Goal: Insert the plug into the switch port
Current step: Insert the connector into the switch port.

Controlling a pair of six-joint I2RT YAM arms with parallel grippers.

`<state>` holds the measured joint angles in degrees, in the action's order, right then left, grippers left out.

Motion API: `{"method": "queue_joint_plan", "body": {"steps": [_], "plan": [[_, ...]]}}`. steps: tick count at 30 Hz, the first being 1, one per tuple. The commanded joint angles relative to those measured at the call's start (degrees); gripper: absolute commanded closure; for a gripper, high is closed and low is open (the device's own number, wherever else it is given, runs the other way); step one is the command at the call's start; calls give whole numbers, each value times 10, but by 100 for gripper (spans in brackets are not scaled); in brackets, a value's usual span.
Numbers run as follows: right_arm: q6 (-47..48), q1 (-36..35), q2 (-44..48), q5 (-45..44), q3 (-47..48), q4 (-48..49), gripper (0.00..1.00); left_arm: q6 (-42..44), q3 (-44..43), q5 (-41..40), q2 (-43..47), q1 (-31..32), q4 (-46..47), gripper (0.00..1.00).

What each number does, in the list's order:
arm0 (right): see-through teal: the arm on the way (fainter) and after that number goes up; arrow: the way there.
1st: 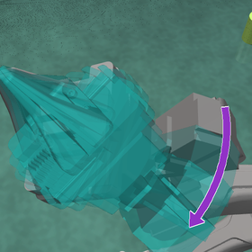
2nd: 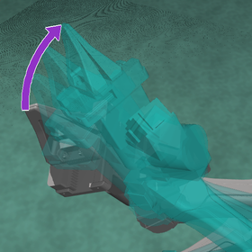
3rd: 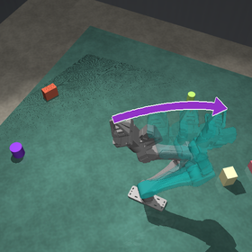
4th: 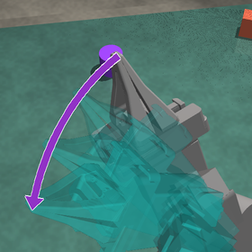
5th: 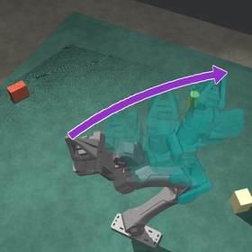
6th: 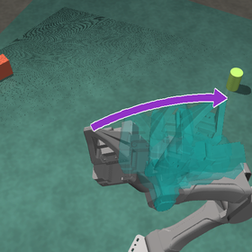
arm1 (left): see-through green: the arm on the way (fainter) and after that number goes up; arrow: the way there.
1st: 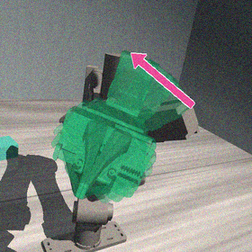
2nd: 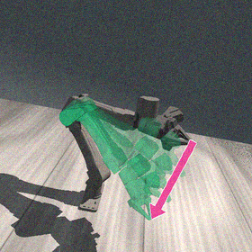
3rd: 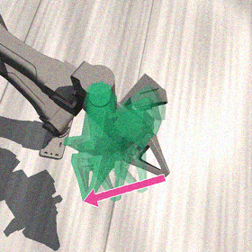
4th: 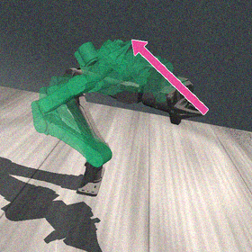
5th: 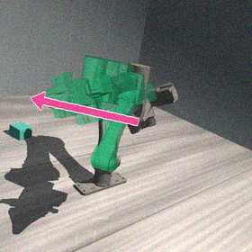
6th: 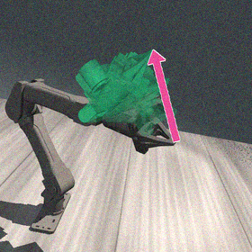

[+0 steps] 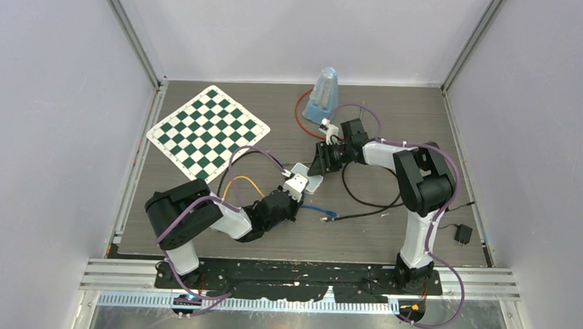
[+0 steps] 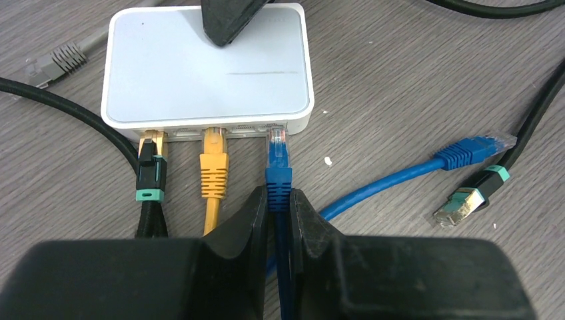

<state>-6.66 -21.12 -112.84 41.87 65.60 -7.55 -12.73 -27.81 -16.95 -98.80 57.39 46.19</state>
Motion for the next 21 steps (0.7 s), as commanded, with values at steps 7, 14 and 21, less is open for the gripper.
{"method": "queue_joint_plan", "body": {"steps": [7, 14, 21], "plan": [[-26, -4, 40, 14, -42, -3, 55, -43, -16, -41, 33, 2, -26, 100], [-21, -3, 51, 10, -47, -5, 49, -49, -19, -30, 43, 2, -32, 100], [-22, -3, 55, 5, -53, -5, 48, -51, -22, -14, 59, 2, -30, 100]]}}
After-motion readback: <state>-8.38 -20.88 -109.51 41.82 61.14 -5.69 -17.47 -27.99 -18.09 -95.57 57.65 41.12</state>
